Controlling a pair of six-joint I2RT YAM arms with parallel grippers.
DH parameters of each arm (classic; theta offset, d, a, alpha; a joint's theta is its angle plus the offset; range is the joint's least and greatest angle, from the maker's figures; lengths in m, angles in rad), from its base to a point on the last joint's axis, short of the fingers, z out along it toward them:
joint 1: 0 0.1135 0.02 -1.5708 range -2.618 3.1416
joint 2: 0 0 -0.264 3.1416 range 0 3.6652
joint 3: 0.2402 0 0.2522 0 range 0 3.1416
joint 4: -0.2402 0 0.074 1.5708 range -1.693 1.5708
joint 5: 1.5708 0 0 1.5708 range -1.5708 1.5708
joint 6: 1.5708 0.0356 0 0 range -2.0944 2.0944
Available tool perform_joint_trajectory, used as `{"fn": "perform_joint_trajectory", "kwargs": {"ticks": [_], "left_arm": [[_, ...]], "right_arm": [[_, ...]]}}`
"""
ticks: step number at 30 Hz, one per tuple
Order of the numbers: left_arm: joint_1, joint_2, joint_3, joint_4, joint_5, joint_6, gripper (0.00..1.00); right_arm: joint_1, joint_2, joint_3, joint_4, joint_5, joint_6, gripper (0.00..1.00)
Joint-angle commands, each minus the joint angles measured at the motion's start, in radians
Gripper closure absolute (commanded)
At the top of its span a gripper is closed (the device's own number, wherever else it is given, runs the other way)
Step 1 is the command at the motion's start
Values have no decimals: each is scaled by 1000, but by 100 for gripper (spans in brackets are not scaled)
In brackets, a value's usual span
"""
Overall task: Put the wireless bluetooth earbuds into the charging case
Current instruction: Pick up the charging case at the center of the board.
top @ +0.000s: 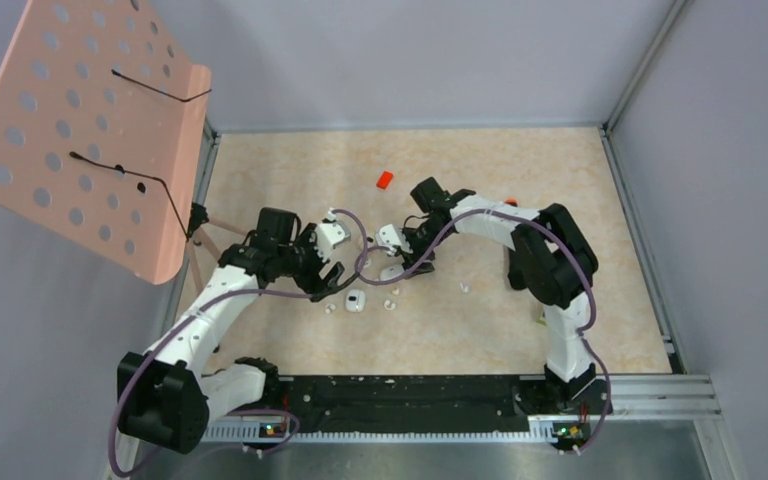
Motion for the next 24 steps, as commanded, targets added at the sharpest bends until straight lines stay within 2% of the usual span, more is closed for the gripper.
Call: {"fn": "perform_joint_trajectory", "kwargs": {"ticks": [1,9,13,18,21,24], "left_arm": [[19,-36,-33,-11,-29,42,17],[58,-51,-62,12,-44,20,17],[65,-52,-68,20,-48,17,17],[69,-49,-75,47,-38,2,16],[68,-49,-66,87,-28,-18,16],[67,-58,-30,121,60,13,16]], "right_arm": [[19,22,44,-53,-57,-36,39],[32,60,61,-55,-57,3,41],[37,70,65,-54,-66,20,48],[31,52,60,-46,-64,73,75],[-17,-20,14,-33,-96,137,79],[-85,-111,-11,-55,-139,198,79]]}}
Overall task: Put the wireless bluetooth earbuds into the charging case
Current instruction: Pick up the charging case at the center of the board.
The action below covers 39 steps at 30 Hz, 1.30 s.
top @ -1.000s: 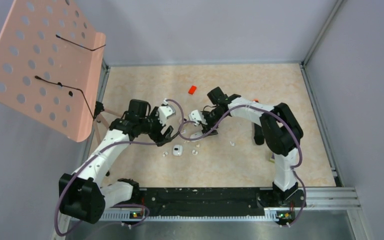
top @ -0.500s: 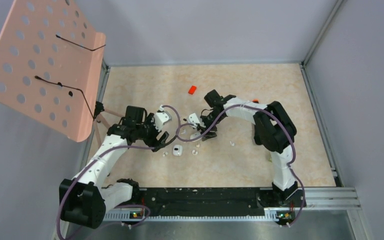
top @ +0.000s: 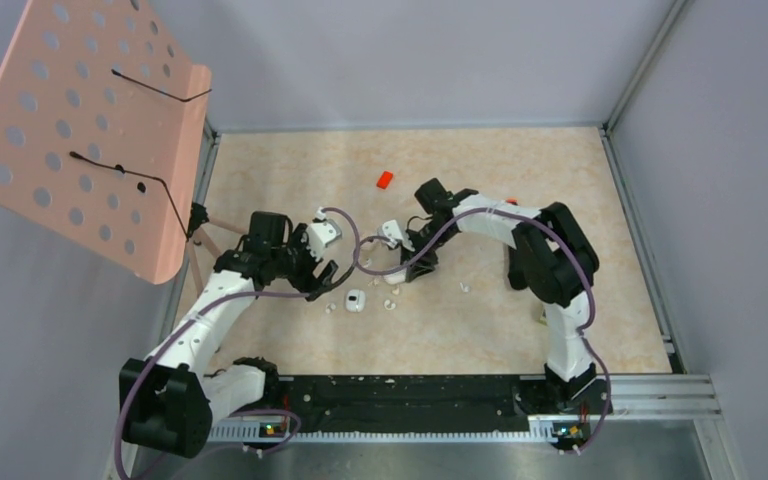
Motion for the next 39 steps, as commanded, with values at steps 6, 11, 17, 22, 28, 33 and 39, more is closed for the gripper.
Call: {"fn": "perform_joint_trajectory", "kwargs": {"ticks": [6,11,17,22,28,33,39], "left_arm": [[-43,-28,92,361,202,-1,12],[-87,75,242,430,301,53,13],[-170,108,265,463,490,553,16],[-187,156,254,461,523,898,20],[-191,218,235,579,582,1062,25],[-196,236,225,642,616,1096,29],[-195,286,252,636,671,1145,36]], "right_arm": [[-228,-288,26,-141,-214,226,86],[-301,-370,42,-160,-352,346,87],[-300,-359,118,-103,-468,436,89],[-269,-327,182,-104,-472,378,89],[-223,-302,213,-106,-455,339,89],[-209,-287,232,-109,-441,325,89],[-182,-260,262,-108,-413,315,89]]}}
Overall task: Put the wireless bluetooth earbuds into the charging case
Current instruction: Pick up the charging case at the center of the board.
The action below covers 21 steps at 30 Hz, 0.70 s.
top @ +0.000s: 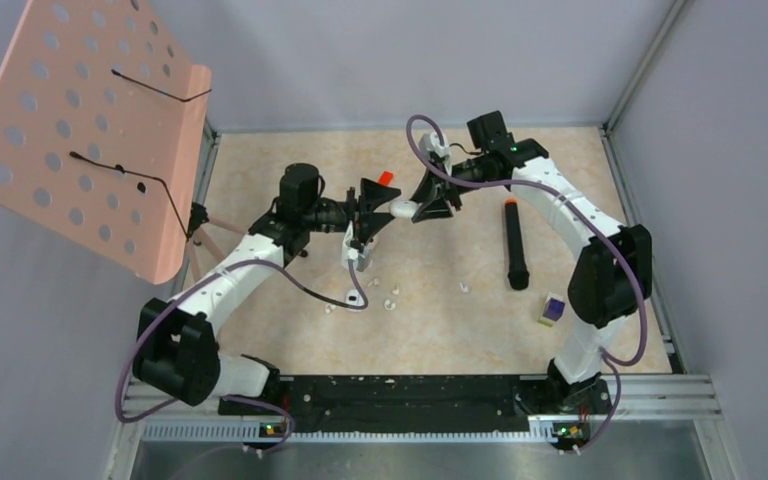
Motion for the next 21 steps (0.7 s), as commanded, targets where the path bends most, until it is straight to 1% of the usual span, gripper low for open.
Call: {"fn": "perform_joint_trajectory", "kwargs": {"ticks": [1,4,7,10,12,13,14,15,16,18,20,21], "left_arm": [[-5,45,25,39,88,78,38],[-8,69,39,37,91,94,47],[-8,83,50,33,95,97,64],[-8,85,53,32,85,56,85],[-8,82,50,41,62,-5,97],[-8,76,44,60,45,-56,100],[-9,69,31,93,27,-127,100],[-10,62,16,148,6,-219,100],[-14,54,2,210,-29,-343,100],[-26,50,0,269,-122,-564,100],[-31,57,36,248,-185,-759,100],[-31,61,57,222,-198,-835,100]], "right_arm": [[28,28,73,15,-13,-32,89],[32,35,85,16,-5,-33,89],[34,36,89,17,7,-31,87],[33,32,93,18,36,-17,73],[32,9,92,18,85,-11,61],[28,-10,85,19,106,-12,55],[21,-32,73,25,126,-12,51],[9,-58,48,34,143,-10,47],[2,-87,27,50,163,0,45],[-5,-138,-14,83,208,19,43],[-5,-198,-60,113,222,10,43],[-4,-222,-89,149,229,36,43]]}}
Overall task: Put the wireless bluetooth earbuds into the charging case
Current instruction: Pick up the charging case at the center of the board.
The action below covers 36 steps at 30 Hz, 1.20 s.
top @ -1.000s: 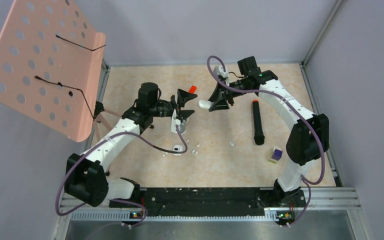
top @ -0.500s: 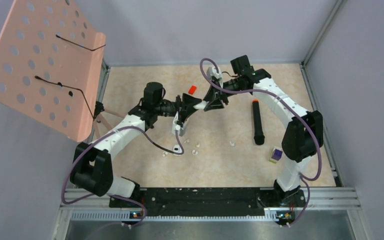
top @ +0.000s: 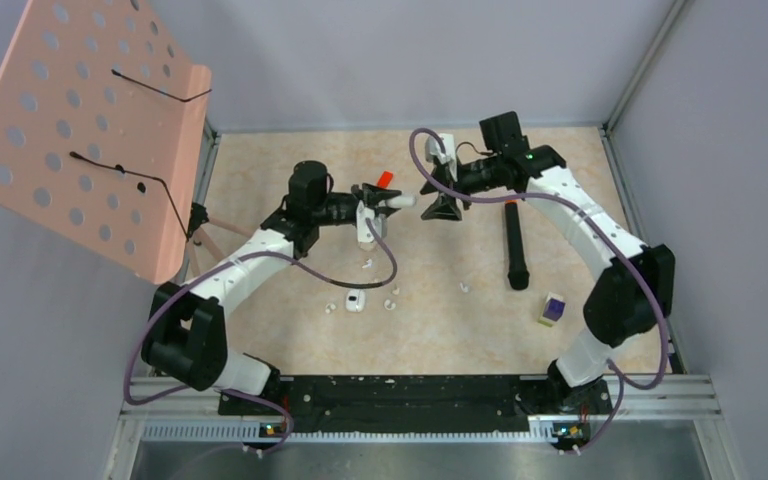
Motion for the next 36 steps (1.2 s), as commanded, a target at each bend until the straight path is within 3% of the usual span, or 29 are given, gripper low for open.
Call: {"fn": "perform_joint_trajectory", "kwargs": {"ticks": [1,5,10,22,29,32,33,36], "left_arm": [[-12,-20,80,50,-116,-525,100],[-12,-5,100,29,-122,-794,100],[-16,-25,-8,135,-105,-958,100],[-26,-21,-53,212,-98,-1000,100],[-28,-18,-56,235,-99,-1013,100],[-28,-21,-58,239,-105,-1013,100],[-27,-22,-62,241,-109,-1015,98],[-28,-26,-71,244,-136,-1030,62]], "right_arm": [[-7,-171,-85,158,60,58,44],[-8,-202,-126,237,83,112,47],[2,-139,-76,154,64,67,52],[88,-21,18,60,78,41,54],[92,15,36,53,88,52,63],[92,21,38,53,89,63,72],[93,24,39,53,88,66,77],[92,20,48,52,94,73,87]]}}
